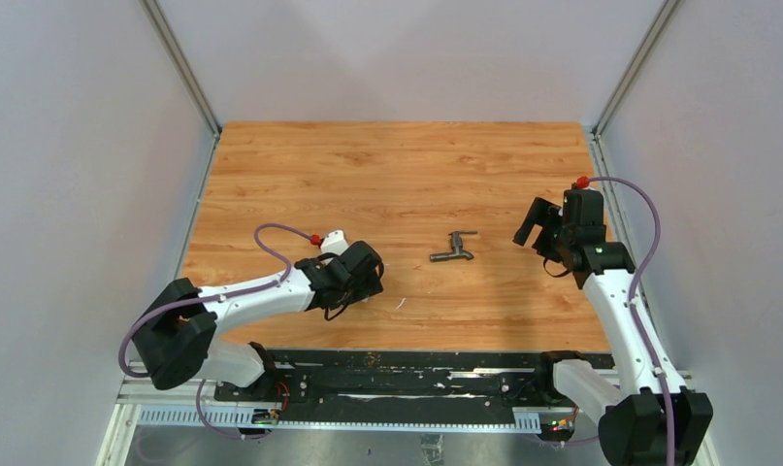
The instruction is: Install the water faucets
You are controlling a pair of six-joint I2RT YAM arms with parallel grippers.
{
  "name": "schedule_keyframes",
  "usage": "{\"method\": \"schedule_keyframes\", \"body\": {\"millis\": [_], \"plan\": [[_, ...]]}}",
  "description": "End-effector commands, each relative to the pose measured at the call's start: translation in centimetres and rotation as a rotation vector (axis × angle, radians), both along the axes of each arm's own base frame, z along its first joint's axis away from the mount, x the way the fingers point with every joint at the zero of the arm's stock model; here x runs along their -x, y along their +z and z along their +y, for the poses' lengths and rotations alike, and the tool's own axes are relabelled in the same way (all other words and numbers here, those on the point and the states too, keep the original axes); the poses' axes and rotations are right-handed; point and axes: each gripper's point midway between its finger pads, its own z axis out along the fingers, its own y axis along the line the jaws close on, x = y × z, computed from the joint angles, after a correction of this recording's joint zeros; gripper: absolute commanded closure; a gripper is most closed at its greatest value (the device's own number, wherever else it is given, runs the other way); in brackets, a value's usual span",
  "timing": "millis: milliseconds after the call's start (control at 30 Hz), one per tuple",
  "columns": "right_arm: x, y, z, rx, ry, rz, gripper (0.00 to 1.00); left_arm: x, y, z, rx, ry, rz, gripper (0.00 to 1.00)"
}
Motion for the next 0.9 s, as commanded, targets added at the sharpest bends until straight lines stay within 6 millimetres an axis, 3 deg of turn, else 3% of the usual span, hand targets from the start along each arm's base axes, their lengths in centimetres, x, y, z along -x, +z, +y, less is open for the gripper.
{"method": "schedule_keyframes", "body": {"millis": [0, 367, 633, 767, 867], "plan": [[0.3, 0.5, -0.1, -0.002, -0.01, -0.018, 0.01, -1.8, 0.4, 0.0, 0.022, 0.122, -0.086, 0.16], [0.2, 0.2, 0.0, -0.003, -0.01, -0.012, 0.02, -1.1, -2.0, 0.1, -0.038, 0.129, -0.004, 0.34], [0.2, 0.2, 0.0, -0.003, -0.005, -0.01, 0.02, -1.1, -3.6, 0.5, -0.11, 0.107, 0.018, 0.53], [0.1, 0.4, 0.1, 0.0, 0.004, -0.019, 0.02, -1.5, -3.6, 0.2, -0.132, 0.082, 0.016, 0.8], [0.1, 0.8, 1.0, -0.028, 0.059, -0.035, 0.02, -2.3, -2.5, -1.1, -0.091, 0.023, -0.021, 1.0]]}}
